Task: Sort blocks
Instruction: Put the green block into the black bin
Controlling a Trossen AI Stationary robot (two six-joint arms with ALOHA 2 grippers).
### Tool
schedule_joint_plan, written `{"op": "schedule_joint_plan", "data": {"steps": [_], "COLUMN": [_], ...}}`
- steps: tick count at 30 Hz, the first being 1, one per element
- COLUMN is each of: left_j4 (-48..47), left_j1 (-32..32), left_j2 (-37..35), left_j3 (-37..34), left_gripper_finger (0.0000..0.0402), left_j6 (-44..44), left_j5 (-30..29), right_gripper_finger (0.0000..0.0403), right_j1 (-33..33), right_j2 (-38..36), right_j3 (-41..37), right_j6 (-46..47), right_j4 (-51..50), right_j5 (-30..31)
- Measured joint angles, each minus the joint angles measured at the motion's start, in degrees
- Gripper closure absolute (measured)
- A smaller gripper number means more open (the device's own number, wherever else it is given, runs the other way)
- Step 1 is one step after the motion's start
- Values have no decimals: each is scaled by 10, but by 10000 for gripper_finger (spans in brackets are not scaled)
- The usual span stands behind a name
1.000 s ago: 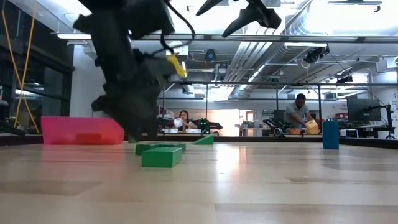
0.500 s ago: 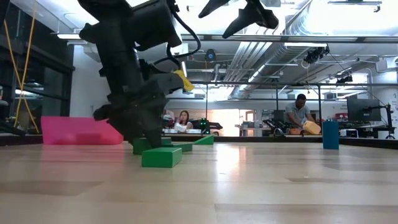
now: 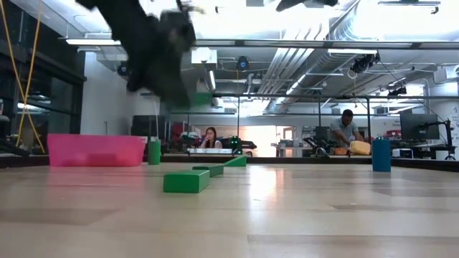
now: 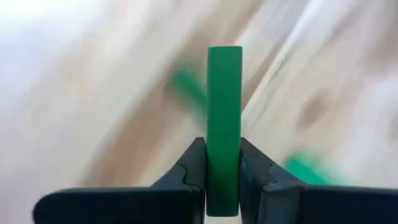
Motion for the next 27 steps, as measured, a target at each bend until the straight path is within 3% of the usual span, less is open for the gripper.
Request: {"op": "schedule_joint_plan", "data": {"steps": [3,10,13,17,21,27], "left_j4": [18,162,187,201,204,227], "left_j1": [1,-4,-4,-4,-4,1], "left_j2": [-69,-140,-137,-130,-122,-104], "left_j3": [-3,-1,-2,-1,-2,-1], "left_gripper_finger": [375,375,375,375,375,368], "left_j6": [77,178,205,240,264,304], "left_j5": [-12,-13,-14,8,22,23], "right_gripper_finger": [217,232,275,375,386,398], "right_j1": [30,127,186,273,319,306], "right_j2": [-30,-20,-2,6,7,10], "right_j3": [0,-41,-87,-150,-204,-261], "right_j6": [56,205,309,432,529,570], "right_j4": [-58,-138,-175,-153,-110,-89], "right_j5": [-5,-137,-235,-304,-321,-292]}}
